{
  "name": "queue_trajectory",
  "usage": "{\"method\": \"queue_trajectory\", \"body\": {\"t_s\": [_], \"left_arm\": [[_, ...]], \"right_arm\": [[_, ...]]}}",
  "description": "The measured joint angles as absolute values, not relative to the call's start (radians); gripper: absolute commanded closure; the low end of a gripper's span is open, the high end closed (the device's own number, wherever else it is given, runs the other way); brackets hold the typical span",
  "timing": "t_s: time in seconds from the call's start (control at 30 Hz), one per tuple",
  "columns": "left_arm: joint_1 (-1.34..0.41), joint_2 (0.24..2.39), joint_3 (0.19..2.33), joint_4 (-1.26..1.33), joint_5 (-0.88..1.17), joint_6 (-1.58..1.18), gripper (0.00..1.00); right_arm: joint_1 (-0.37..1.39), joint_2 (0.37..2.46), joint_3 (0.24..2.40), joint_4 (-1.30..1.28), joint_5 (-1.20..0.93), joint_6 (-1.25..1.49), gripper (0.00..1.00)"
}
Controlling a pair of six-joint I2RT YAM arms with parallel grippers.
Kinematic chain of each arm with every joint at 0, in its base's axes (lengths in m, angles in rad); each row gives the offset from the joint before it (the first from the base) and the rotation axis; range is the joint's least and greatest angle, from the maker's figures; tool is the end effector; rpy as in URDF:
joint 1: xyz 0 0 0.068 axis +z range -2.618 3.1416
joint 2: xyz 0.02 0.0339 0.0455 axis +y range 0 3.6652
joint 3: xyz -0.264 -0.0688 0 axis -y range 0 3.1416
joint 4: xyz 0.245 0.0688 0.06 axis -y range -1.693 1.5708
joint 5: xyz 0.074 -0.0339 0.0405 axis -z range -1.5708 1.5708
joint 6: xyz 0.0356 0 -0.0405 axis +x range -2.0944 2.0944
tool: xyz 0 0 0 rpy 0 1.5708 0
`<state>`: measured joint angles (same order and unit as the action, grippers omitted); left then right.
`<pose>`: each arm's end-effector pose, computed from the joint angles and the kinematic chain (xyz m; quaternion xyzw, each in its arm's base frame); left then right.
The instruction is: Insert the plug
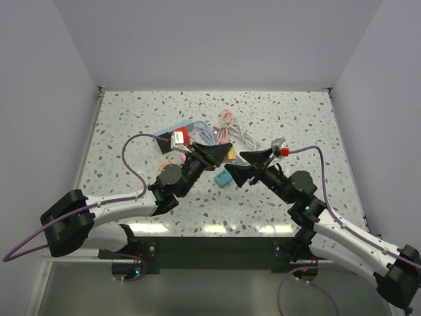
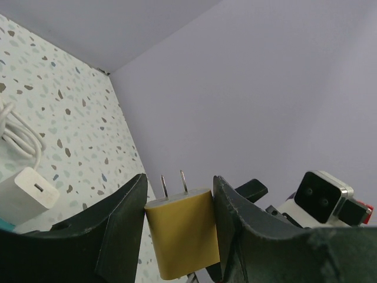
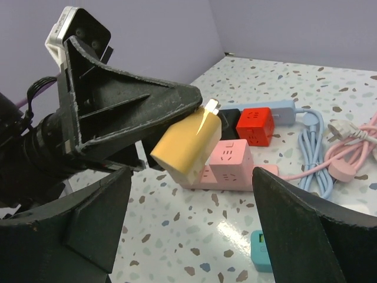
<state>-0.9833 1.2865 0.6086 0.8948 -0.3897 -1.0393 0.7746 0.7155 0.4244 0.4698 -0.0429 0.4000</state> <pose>0.1658 -0.2246 0.2830 -0.1681 0.6101 -0.5838 0.5087 0.1279 0.1273 0.2933 -0.1355 0.6268 0.4366 0.6310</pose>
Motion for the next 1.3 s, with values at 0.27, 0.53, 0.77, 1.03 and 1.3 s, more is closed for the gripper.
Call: {"method": "queue_trajectory", "body": {"t_s": [0.27,0.53,0.77,1.03,1.3], "left_arm": [[-1.072,1.289,0.587,0.974,-0.469,-1.058,1.0],[-1.124,1.304,0.566,1.052,-0.551,-1.063,1.0],[-1.143,1.315,0.542,1.114,-0.606,-1.073,1.0],[-1.145,1.356,0.542,1.163,-0.617,-1.092,1.0],[-1.144,1.351,0.537,1.162,-0.611,-1.062,0.22]], "right_arm": [[0.79,0.775,0.424,0.51,-0.043,0.394,0.16],[0.809,0.76,0.413,0.542,-0.025,0.372,0.42],[0.817,0.711,0.385,0.558,0.016,0.345,0.7],[0.817,0.723,0.376,0.585,0.036,0.329,0.84],[0.819,0.72,0.379,0.567,0.057,0.32,1.0]]}}
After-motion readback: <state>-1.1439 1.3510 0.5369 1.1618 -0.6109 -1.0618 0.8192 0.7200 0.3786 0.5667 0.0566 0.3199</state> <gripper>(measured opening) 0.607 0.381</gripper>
